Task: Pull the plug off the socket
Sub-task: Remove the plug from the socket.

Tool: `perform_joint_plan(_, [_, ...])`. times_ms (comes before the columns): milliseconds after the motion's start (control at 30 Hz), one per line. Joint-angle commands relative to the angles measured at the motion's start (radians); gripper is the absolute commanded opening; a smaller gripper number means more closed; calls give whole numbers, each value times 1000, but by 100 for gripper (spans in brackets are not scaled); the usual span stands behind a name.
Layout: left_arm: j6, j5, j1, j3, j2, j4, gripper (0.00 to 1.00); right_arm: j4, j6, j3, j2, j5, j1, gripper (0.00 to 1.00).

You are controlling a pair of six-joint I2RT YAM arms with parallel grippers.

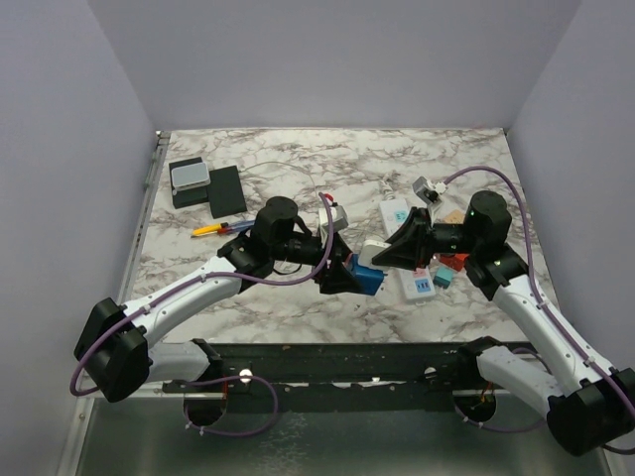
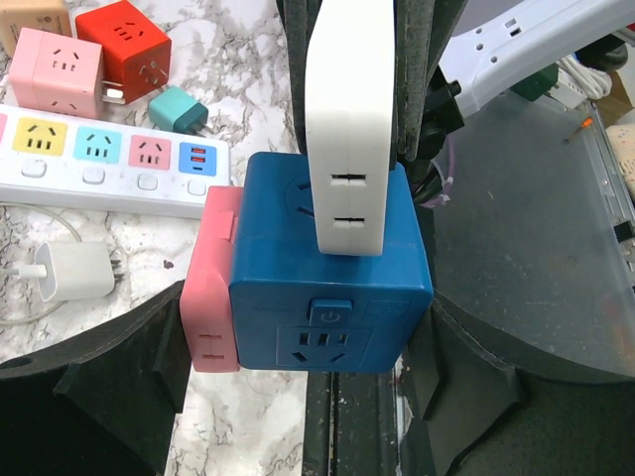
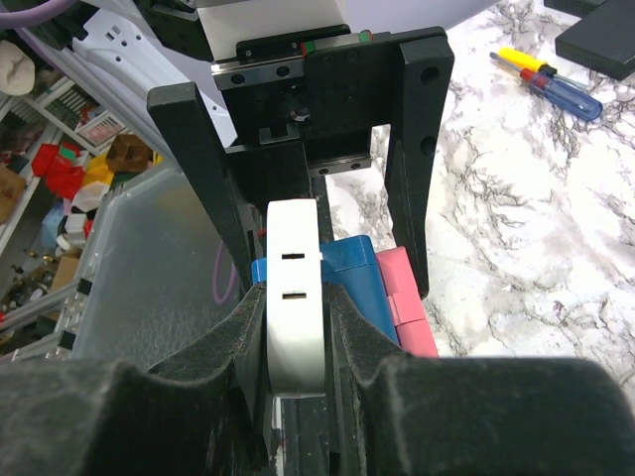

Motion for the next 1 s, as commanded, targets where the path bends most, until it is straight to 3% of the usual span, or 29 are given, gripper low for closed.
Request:
perform_joint_plan(0, [23, -20, 2, -24, 24, -60, 0, 109, 35, 43, -35, 11, 1, 1])
perform_joint_plan(233, [32, -21, 2, -26, 24, -89, 0, 141, 59, 53, -37, -17, 0, 1])
perform_joint_plan(467, [41, 16, -1, -39, 11, -111, 0, -4, -32, 125, -7, -86, 1, 1])
perform_joint_plan(967, [37, 112, -27, -17, 17, -117, 0, -49, -121, 126, 140, -163, 1, 1])
